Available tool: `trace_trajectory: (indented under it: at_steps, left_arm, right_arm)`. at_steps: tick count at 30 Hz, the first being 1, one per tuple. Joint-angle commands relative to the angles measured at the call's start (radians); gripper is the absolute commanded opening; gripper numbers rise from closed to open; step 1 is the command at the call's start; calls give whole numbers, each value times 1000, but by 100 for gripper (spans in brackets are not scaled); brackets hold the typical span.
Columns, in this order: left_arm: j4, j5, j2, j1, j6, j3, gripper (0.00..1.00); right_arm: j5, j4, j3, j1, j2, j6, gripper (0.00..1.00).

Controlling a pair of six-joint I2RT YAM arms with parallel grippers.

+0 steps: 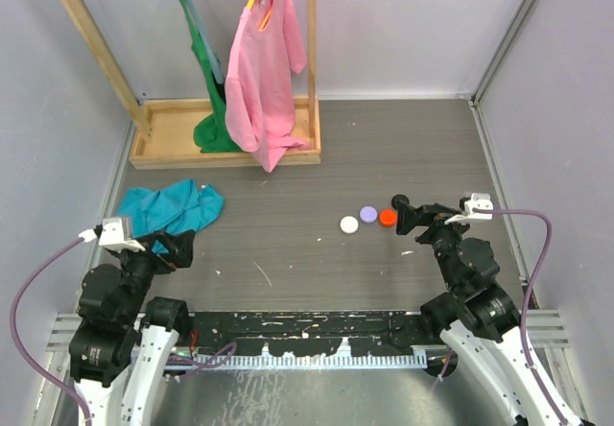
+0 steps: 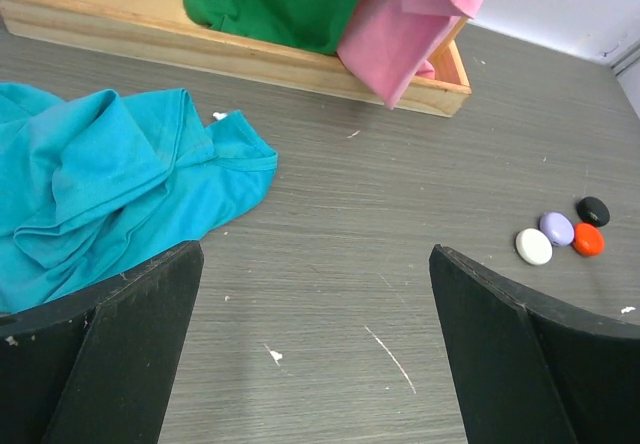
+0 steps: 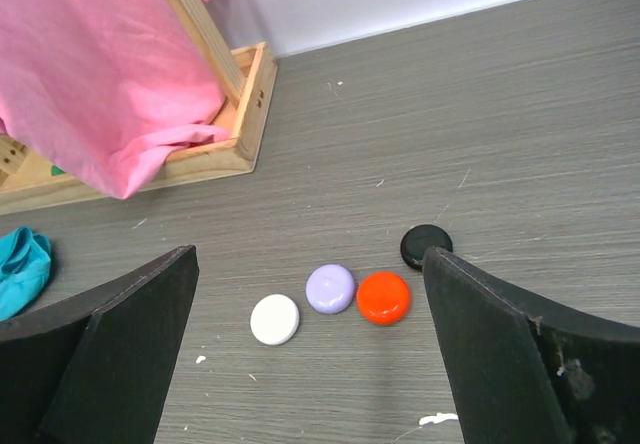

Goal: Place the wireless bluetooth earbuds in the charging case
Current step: Reset both arms

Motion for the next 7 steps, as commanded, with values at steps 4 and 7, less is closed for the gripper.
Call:
trace_trajectory:
  at_steps: [4,7]
  left_arm:
    - [53,-8,-2,-7,15,-6,98]
    - [46,-2,-4,-12,16,-6,98]
  right_arm:
    - [13,70,-7,-3,-4,-30,100]
    - [6,85,-11,-3,2,-40,100]
